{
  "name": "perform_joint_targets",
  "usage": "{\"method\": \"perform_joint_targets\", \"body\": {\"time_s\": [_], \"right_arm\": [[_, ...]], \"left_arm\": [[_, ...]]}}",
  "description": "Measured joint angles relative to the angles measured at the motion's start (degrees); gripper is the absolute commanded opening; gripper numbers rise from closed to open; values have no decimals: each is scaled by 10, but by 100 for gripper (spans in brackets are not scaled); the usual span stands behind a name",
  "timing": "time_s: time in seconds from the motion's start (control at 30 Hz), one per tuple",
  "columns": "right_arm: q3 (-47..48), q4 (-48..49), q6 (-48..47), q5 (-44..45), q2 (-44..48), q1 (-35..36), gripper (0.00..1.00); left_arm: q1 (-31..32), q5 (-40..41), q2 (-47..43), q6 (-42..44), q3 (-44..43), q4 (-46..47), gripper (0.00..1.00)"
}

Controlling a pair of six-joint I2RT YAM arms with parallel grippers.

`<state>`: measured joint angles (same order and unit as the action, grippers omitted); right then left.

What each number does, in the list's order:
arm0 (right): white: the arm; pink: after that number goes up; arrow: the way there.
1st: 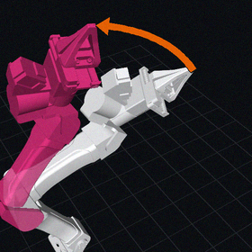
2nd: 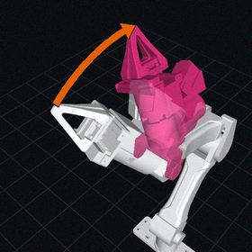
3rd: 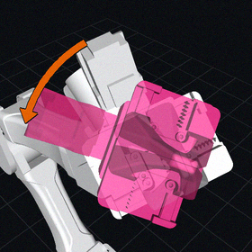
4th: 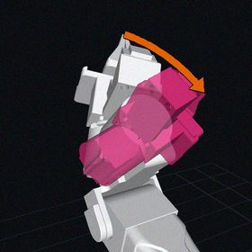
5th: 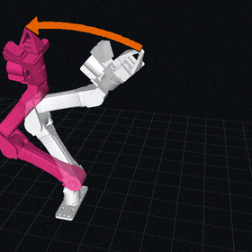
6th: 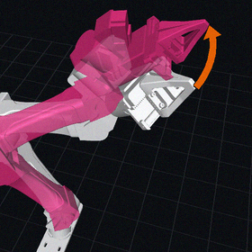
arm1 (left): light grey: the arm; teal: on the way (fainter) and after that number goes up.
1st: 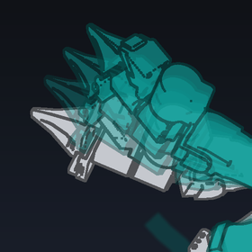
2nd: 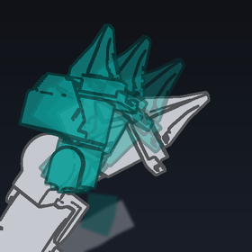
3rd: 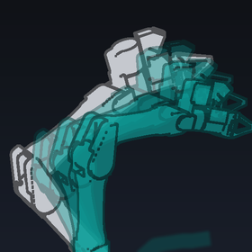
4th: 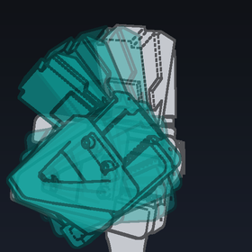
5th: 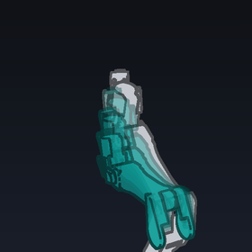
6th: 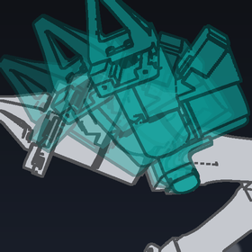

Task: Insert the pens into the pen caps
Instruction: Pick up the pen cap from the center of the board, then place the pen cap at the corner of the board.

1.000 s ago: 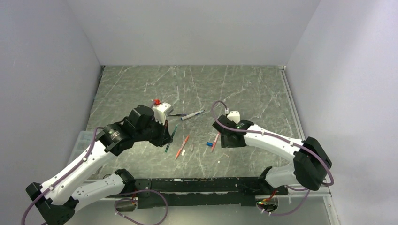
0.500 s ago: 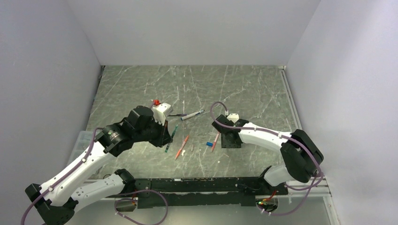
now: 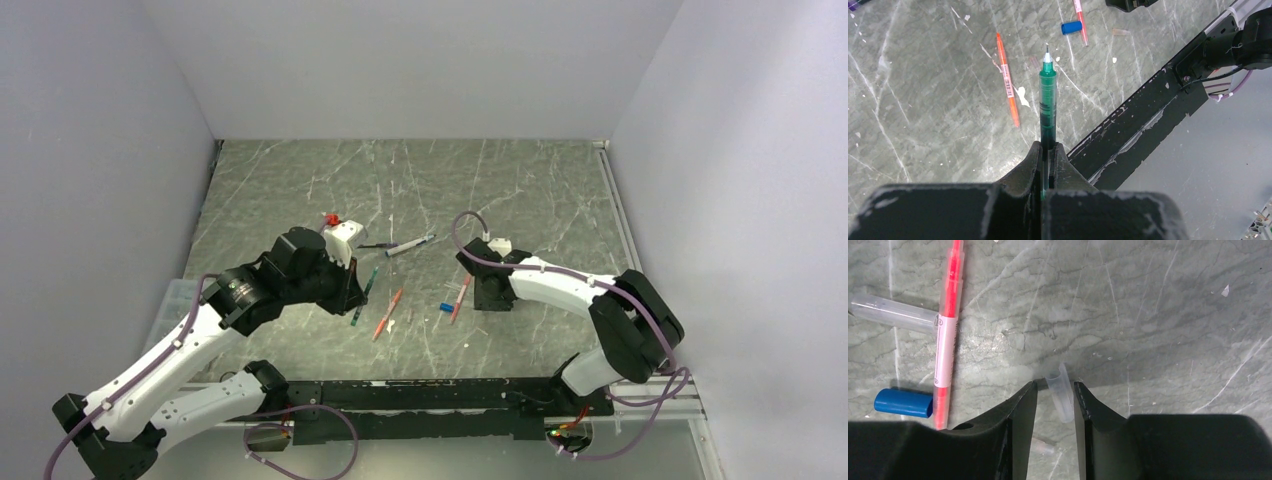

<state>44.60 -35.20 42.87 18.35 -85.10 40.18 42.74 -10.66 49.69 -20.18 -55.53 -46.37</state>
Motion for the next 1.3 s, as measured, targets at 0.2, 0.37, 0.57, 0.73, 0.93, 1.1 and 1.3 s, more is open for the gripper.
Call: {"method": "perform_joint_targets", "body": {"time_s": [0.2,0.37,0.57,0.73,0.93,1.1,1.3], "right_arm": [[-2,10,-4,-6,0,-5,11],[-4,10,-8,-7,5,-6,0],[-5,8,-9,-18,38,-6,0],[-5,13,-18,-60,129,-6,0],[-6,55,-57,-165,235,-6,0],[-11,103,-107,-288,289,-6,0],[-31,144,-162,-442,331,-5,0]], "left_arm": [[0,0,0,0,0,0,0],[0,0,0,0,0,0,0],[0,0,0,0,0,0,0],[0,0,0,0,0,0,0],[0,0,-1,0,0,0,0],[0,0,-8,0,0,1,0],[0,-9,-17,2,0,3,0]]}}
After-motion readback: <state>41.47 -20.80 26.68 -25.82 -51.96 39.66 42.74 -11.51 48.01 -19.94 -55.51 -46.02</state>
